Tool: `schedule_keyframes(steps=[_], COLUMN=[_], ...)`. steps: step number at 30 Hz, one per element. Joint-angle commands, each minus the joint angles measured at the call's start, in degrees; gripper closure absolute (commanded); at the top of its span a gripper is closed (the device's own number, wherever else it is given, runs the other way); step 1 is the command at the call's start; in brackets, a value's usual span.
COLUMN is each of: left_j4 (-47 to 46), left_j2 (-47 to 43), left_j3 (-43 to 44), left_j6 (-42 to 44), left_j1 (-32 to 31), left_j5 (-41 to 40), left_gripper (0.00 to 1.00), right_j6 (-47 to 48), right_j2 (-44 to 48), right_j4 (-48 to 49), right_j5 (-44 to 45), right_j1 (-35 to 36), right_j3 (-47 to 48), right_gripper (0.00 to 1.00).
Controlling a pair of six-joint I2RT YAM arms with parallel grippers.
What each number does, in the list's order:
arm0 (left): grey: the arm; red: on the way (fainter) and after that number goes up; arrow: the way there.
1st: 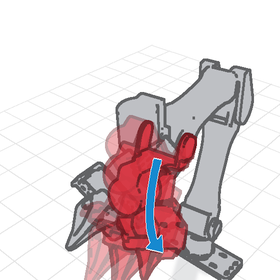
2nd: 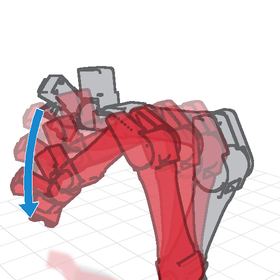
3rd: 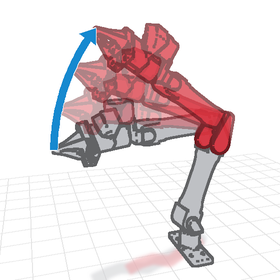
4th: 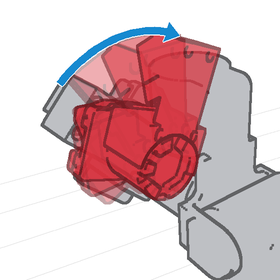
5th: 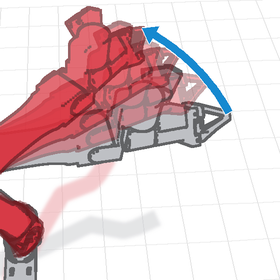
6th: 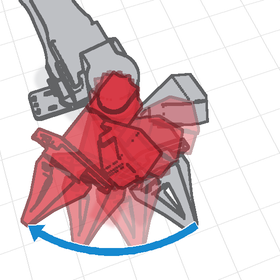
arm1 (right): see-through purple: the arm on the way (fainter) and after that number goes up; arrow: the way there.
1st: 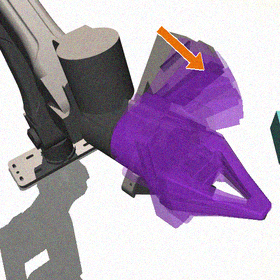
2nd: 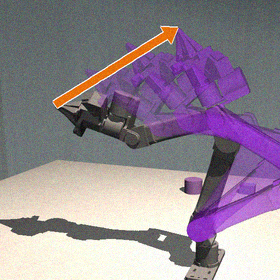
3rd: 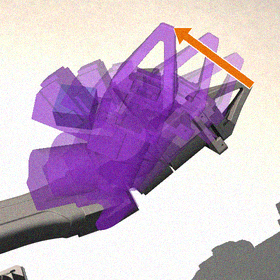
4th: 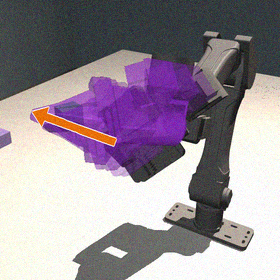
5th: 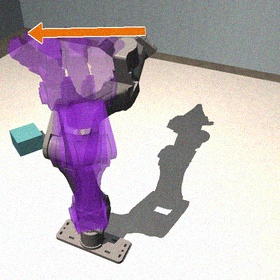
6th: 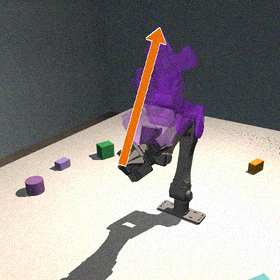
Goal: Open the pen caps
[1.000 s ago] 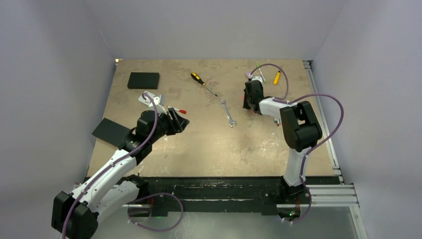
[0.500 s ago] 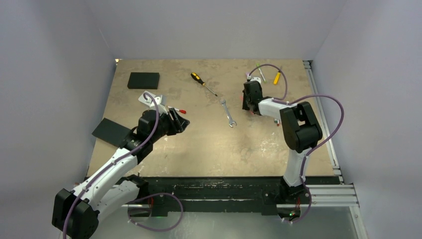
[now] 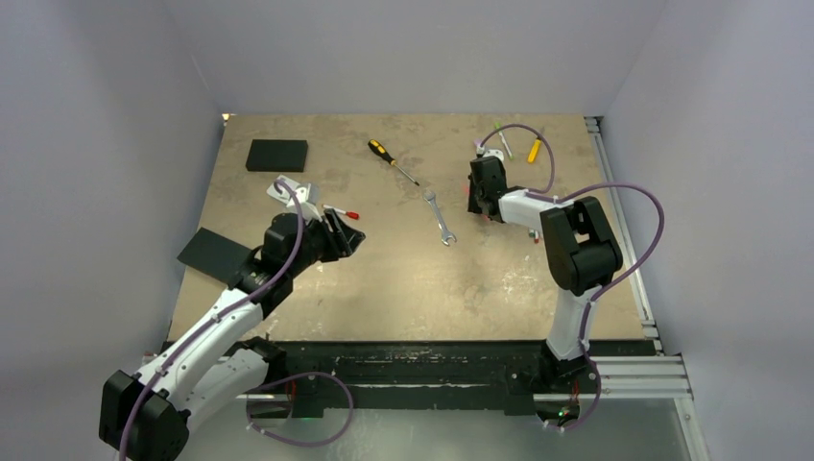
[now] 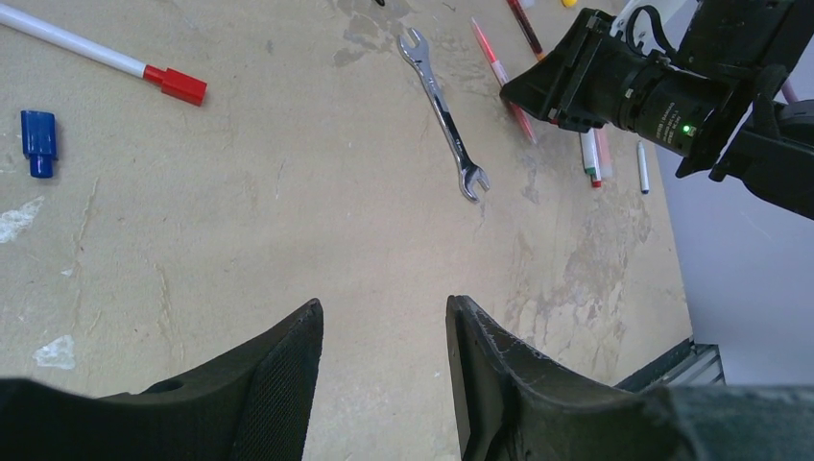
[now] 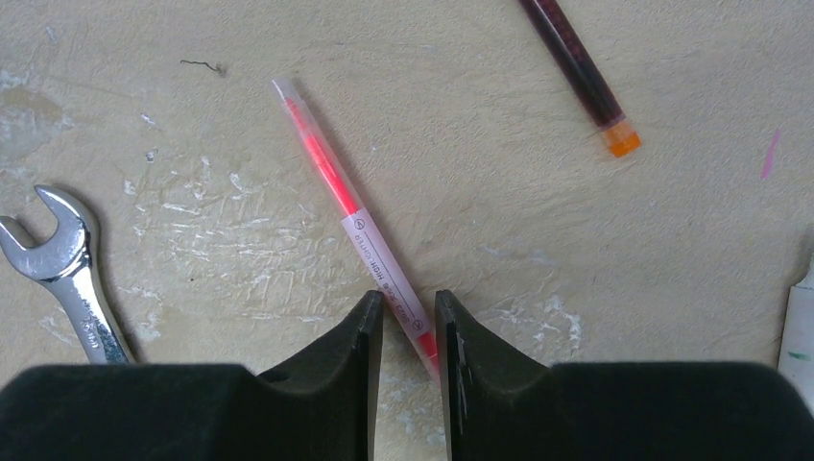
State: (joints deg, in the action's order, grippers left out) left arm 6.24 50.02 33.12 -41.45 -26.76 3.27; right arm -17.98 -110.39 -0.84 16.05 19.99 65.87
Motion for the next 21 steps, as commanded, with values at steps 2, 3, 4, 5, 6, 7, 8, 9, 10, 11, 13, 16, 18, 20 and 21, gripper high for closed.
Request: schedule_keyframes(steps=[2, 3, 4, 5, 6, 7, 8, 9, 10, 11, 13, 16, 18, 20, 21], left_j4=[0.6, 0.7, 1.0, 1.5, 2.0, 2.6, 3.1, 3.5, 3.8, 4.2, 4.5, 4.3, 4.0, 3.4, 3.1], left_j2=[-1.3, -1.4, -1.5, -1.7, -2.0, -2.4, -2.9, -3.3, -3.6, -3.7, -3.9, -4.3, -4.4, -4.5, -4.3], left_j3=[1.5, 1.5, 1.6, 1.7, 1.8, 1.9, 2.0, 1.9, 1.9, 2.0, 1.8, 1.2, 1.0, 0.4, 0.1], left_j6=[-1.4, -1.7, -1.8, -1.7, -1.7, -1.6, -1.5, -1.3, -1.2, -1.1, -1.1, -1.7, -1.7, -1.9, -1.9], left_j1=[-0.2, -0.2, -0.2, -0.2, -0.2, -0.2, -0.2, -0.2, -0.2, -0.2, -0.2, -0.2, -0.2, -0.2, -0.2], left_j5=[0.4, 0.5, 0.7, 0.7, 0.5, 0.1, -0.2, -0.5, -0.7, -0.8, -0.9, -0.7, -0.6, -0.6, -0.6], left_gripper=[0.52, 0.52, 0.52, 0.52, 0.52, 0.52, 0.52, 0.52, 0.52, 0.52, 0.52, 0.52, 0.52, 0.52, 0.52], right_j6=[0.1, 0.1, 0.1, 0.1, 0.1, -1.5, -2.1, -2.1, -2.1, -2.1, -2.0, -2.0, -1.9, -1.6, -1.4], right_j2=[2.6, 2.5, 2.3, 2.1, 1.9, 1.8, 1.6, 1.6, 1.6, 1.6, 1.7, 1.4, 1.4, 1.5, 1.4], right_j4=[-0.3, -0.1, 0.0, 0.0, 0.1, 0.1, 0.2, 0.2, 0.3, 0.4, 0.5, 0.5, 0.5, 0.6, 0.5], right_j5=[0.9, 0.7, 0.5, 0.5, 0.6, 0.6, 0.6, 0.6, 0.5, 0.5, 0.8, 0.9, 1.0, 1.0, 1.0], right_j1=[0.4, 0.4, 0.4, 0.4, 0.4, 0.4, 0.4, 0.4, 0.4, 0.4, 0.4, 0.5, 0.5, 0.5, 0.5], right_j3=[0.7, 0.6, 0.4, 0.4, 0.3, 0.2, 0.2, 0.2, 0.1, -0.1, -0.3, -0.4, -0.3, -0.5, -0.6], right_gripper=[0.71, 0.71, 0.71, 0.71, 0.71, 0.34, 0.06, 0.02, 0.02, 0.02, 0.02, 0.03, 0.03, 0.04, 0.04])
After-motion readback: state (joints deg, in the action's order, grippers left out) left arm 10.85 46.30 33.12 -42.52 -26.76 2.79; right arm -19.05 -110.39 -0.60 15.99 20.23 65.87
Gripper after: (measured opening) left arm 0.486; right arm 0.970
